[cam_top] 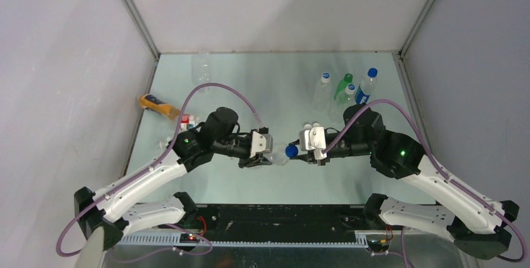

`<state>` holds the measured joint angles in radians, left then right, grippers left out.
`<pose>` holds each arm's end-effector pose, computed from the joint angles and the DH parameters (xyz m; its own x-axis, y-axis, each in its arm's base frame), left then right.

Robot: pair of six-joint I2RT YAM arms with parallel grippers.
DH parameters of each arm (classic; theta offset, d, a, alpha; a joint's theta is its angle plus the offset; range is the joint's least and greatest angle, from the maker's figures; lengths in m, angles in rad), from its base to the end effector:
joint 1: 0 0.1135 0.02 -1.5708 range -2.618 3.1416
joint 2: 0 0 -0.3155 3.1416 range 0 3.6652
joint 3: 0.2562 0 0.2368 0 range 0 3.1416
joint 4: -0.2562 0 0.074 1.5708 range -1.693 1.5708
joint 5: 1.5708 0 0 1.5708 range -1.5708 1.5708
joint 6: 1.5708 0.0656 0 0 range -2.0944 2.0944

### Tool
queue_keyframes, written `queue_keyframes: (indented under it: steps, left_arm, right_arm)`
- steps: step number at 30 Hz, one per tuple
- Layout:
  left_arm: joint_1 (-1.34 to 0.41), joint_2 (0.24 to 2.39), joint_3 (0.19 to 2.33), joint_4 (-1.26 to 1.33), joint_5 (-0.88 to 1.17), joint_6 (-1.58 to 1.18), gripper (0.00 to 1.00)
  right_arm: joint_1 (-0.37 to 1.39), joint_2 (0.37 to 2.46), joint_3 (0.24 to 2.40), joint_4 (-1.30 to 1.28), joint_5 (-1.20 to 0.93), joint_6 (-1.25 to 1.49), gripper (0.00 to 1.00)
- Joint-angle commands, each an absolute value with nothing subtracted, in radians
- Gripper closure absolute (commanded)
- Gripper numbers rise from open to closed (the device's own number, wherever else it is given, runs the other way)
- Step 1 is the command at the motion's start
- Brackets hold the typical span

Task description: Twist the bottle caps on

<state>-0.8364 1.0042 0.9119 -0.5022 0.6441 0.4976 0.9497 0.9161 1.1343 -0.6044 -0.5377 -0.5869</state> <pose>0.0974 -0.1667 0.3475 0.1126 0.4448 -0.8885 0.9936 -0.0520 0.0999 0.0654 0.1491 0.4228 0.3572 -0.3182 -0.8782 -0.9329 -0.0747 -0.3524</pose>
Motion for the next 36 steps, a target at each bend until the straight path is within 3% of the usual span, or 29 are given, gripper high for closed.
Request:
queue_keyframes:
  steps: [1, 6, 14, 17, 20, 21, 25, 27, 36]
  left_arm:
    - [-0.829, 1.003, 0.945, -0.469, 0.665, 0.500, 0.83]
    - [-0.843, 0.974, 0.891, -0.350, 0.466, 0.434, 0.83]
    - [-1.064, 0.875, 0.697, 0.031, -0.201, 0.502, 0.83]
    - [-1.139, 0.880, 0.635, 0.183, -0.402, 0.566, 0.83]
    - [-1.174, 0.896, 0.612, 0.235, -0.476, 0.558, 0.83]
    - [-1.174, 0.898, 0.611, 0.231, -0.489, 0.524, 0.83]
    - [-1.168, 0.901, 0.604, 0.204, -0.455, 0.378, 0.84]
    - [-1.163, 0.897, 0.593, 0.204, -0.418, 0.292, 0.84]
    - [-1.161, 0.900, 0.582, 0.278, -0.294, 0.085, 0.84]
  right_arm:
    - [0.948, 0.920, 1.142, -0.572, -0.554, -0.543, 0.75]
    - [0.952, 0.934, 1.141, -0.473, -0.463, -0.243, 1.00]
    - [0.953, 0.967, 1.141, -0.473, 0.059, 0.696, 1.00]
    - [0.953, 0.978, 1.141, -0.497, 0.109, 0.869, 1.00]
    - [0.968, 0.977, 1.142, -0.467, 0.133, 0.890, 1.00]
    - [0.971, 0.974, 1.142, -0.448, 0.147, 0.871, 0.97]
    - [0.975, 0.938, 1.133, -0.386, 0.186, 0.654, 0.44]
    - [0.974, 0.900, 1.084, -0.325, 0.171, 0.515, 0.35]
    - [0.978, 0.823, 0.959, -0.109, 0.094, 0.337, 0.32]
